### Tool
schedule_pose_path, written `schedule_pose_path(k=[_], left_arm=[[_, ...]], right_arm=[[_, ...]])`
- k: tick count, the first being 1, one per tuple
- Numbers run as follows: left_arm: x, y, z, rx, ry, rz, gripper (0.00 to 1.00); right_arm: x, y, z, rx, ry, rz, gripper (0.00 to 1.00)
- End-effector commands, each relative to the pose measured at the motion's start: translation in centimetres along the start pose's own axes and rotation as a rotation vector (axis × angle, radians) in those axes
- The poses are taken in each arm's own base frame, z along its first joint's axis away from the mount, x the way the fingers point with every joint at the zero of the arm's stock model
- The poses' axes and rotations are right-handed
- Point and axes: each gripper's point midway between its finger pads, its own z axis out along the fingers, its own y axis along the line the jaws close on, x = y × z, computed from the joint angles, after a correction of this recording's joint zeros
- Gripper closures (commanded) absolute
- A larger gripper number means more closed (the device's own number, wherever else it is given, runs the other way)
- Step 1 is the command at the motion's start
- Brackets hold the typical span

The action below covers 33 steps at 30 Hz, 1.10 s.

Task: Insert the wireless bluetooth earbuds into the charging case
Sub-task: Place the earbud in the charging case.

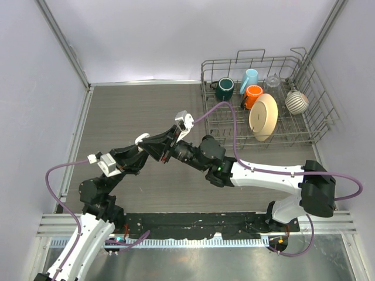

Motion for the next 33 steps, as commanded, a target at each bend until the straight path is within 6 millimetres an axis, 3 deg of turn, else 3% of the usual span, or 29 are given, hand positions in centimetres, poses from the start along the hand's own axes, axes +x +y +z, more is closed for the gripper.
schedule_pose_path(k=[1,33], left_arm=[[-2.8,-0.5,0.5,0.026,-0.076,0.030,1.00],[-3.6,-0.2,0.5,0.001,-0.107,0.037,1.00]], right_arm=[[-2.2,-0.2,0.7,0.055,-0.063,-0.077,0.99],[0.1,-1.0,0.7,0.167,0.023,-0.209,0.99]])
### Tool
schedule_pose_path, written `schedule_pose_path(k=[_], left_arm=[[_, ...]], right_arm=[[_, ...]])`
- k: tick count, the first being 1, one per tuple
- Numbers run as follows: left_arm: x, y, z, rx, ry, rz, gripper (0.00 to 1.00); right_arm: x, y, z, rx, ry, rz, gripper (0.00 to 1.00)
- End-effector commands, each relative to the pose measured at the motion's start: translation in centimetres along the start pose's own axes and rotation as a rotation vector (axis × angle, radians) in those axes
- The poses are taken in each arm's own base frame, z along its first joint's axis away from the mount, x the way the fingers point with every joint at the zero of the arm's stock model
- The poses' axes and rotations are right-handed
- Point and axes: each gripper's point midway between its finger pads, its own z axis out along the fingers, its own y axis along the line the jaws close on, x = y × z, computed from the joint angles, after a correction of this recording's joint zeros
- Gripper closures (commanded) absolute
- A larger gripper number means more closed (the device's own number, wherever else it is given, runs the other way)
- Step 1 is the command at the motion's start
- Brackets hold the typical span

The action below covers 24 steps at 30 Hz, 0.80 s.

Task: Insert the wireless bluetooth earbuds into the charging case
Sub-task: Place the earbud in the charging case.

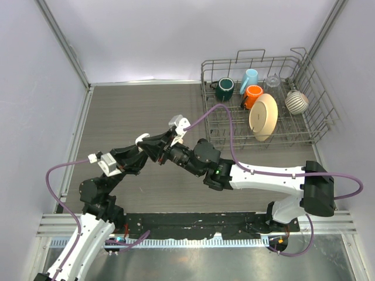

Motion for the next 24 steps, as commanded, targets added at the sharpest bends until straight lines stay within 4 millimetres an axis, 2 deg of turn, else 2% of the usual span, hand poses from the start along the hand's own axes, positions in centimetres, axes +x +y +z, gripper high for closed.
schedule_pose_path(k=[1,11,24], left_arm=[[-3.8,-0.2,0.5,-0.001,-0.114,0.045,1.00],[-4.1,0.3,0.2,-0.035,-0.135,0.046,1.00],[-4.1,0.5,0.2,-0.045,-0.136,0.046,1.00]], right_arm=[[-0.3,-0.6,0.4,0.054,-0.003,-0.069,0.99],[-0.2,-1.8,-0.3,0.123,0.006,-0.105,0.99],[-0.7,-2.1,-0.5,0.142,-0.005,-0.104,0.99]])
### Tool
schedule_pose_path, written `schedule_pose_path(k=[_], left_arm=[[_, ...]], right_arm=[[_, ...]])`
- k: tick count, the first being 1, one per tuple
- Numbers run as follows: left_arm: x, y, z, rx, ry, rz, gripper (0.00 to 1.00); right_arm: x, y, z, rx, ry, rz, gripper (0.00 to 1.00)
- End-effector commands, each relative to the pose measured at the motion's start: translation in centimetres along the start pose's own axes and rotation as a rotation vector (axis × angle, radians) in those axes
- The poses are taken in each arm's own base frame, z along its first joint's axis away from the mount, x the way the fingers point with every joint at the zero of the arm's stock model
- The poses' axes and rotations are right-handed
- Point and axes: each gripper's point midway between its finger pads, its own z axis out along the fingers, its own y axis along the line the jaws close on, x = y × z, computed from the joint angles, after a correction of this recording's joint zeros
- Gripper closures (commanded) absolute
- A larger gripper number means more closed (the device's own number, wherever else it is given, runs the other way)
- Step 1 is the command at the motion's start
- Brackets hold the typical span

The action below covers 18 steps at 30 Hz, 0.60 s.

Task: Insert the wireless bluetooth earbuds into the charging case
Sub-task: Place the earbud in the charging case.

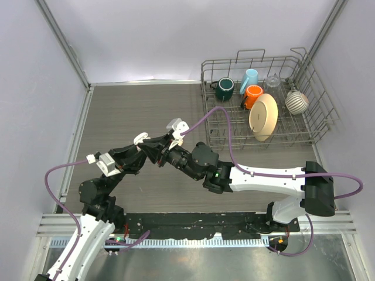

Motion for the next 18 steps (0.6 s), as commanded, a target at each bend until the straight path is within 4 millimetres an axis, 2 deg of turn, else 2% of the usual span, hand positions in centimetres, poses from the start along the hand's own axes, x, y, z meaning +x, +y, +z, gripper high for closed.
schedule_pose_path(k=[1,2,6,13,18], left_arm=[[-3.7,-0.1,0.4,-0.003,-0.123,0.046,1.00],[-3.7,-0.2,0.4,-0.002,-0.123,0.045,1.00],[-3.6,-0.2,0.4,0.000,-0.118,0.043,1.00],[-3.3,-1.0,0.6,0.052,-0.086,0.042,1.00],[-3.1,-1.1,0.6,0.060,-0.074,0.045,1.00]], right_arm=[[-0.7,-1.8,-0.3,0.080,-0.007,-0.039,0.99],[-0.8,-1.7,-0.3,0.078,-0.008,-0.039,0.99],[-1.0,-1.9,-0.3,0.091,-0.015,-0.033,0.85],[-1.3,-1.6,-0.4,0.079,-0.028,-0.015,0.75],[-2.1,-1.8,-0.7,0.089,-0.051,-0.001,0.61]])
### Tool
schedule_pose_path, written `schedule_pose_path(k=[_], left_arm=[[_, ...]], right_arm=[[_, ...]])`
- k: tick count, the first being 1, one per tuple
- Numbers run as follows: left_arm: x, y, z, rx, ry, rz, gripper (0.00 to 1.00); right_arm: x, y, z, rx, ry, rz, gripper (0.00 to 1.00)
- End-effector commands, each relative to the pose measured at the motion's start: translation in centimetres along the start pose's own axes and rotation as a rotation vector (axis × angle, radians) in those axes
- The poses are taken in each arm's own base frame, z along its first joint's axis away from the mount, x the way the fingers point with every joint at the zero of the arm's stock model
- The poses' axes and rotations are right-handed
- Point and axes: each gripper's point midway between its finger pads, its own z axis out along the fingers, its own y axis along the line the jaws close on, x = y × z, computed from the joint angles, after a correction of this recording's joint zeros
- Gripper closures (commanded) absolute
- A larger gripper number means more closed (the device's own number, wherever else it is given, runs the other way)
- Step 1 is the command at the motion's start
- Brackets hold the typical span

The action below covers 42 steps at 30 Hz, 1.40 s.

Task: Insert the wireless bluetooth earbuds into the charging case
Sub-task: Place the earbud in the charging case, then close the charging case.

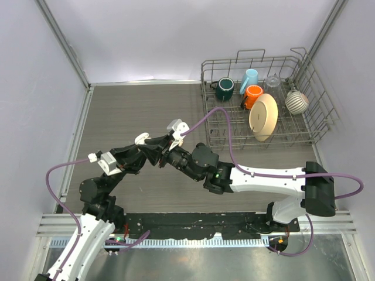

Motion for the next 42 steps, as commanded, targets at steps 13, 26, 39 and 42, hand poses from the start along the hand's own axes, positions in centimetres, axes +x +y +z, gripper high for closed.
schedule_pose_path(k=[13,26,39,42], left_arm=[[-2.9,-0.8,0.5,0.042,-0.071,0.050,1.00],[-1.4,-0.2,0.5,0.019,-0.018,0.044,1.00],[-1.4,-0.3,0.6,0.024,-0.011,0.040,1.00],[-1.4,-0.2,0.6,0.021,-0.011,0.040,1.00]], right_arm=[[-5.2,-1.2,-1.3,0.053,-0.155,0.044,0.49],[-7.1,-3.6,-3.2,0.173,-0.249,0.144,0.32],[-6.6,-8.6,-2.1,0.311,-0.029,0.222,0.13],[-6.5,-8.8,-1.7,0.251,0.045,0.334,0.11]])
